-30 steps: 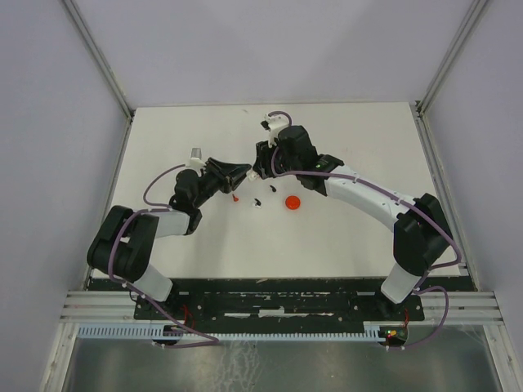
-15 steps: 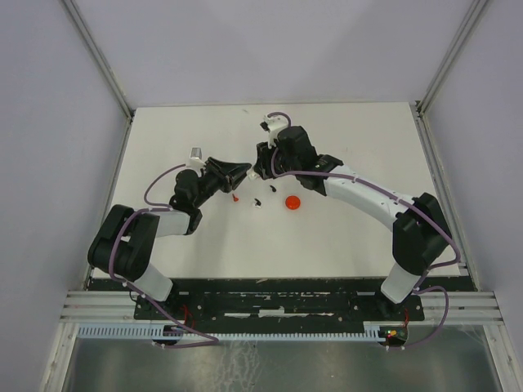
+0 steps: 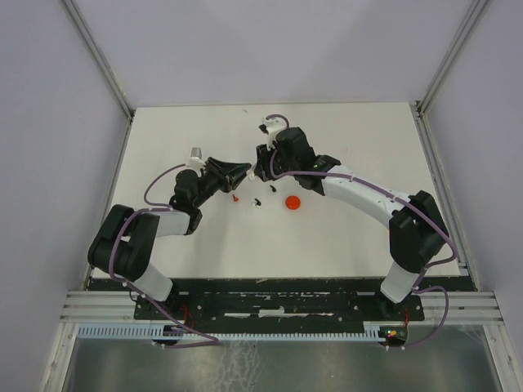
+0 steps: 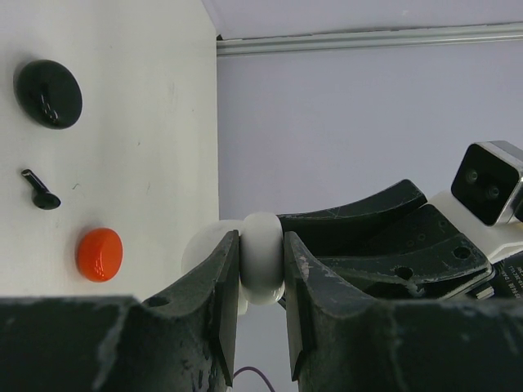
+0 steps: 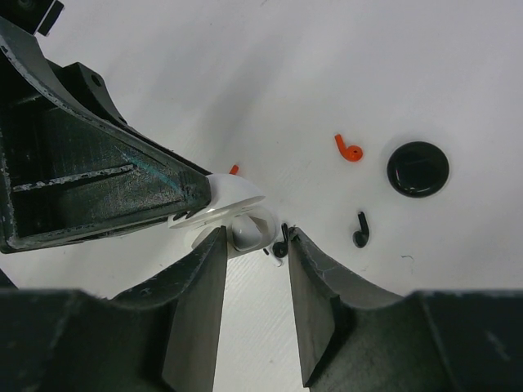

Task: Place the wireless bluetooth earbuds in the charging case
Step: Adjust the earbud with the charging case.

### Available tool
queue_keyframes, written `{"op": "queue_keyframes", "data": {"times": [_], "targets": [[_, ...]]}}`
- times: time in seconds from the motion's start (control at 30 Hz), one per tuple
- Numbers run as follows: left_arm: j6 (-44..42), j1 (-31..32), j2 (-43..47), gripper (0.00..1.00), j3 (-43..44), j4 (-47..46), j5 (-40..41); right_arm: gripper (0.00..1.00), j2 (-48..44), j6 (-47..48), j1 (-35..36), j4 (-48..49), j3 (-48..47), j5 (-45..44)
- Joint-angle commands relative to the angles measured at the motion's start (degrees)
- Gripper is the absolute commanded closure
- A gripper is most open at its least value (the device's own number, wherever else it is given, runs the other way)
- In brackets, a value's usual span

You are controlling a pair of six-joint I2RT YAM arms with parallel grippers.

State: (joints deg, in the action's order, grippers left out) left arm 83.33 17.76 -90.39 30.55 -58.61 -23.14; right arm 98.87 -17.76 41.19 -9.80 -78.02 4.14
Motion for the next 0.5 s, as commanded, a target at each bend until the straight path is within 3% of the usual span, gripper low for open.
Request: {"op": "queue_keyframes", "data": {"times": [0.0,0.2,0.47], "targets": [[1.05,0.17,0.22,0.97,0.76,-3.14,-1.43,0.57,0.51,0.70,-0.09,0.70,-1.99,0.43],[1.05,0.17,0.04,0.97,0.84,-3.17,-1.78,0.58,1.14,1.54,-0.11,-0.11,-3.07,0.43],[0.96,0.17,-0.06,0.97,0.92,-3.04,-1.67,0.67,1.33,2.20,-0.12,-0.96,-3.63,0.23]]}}
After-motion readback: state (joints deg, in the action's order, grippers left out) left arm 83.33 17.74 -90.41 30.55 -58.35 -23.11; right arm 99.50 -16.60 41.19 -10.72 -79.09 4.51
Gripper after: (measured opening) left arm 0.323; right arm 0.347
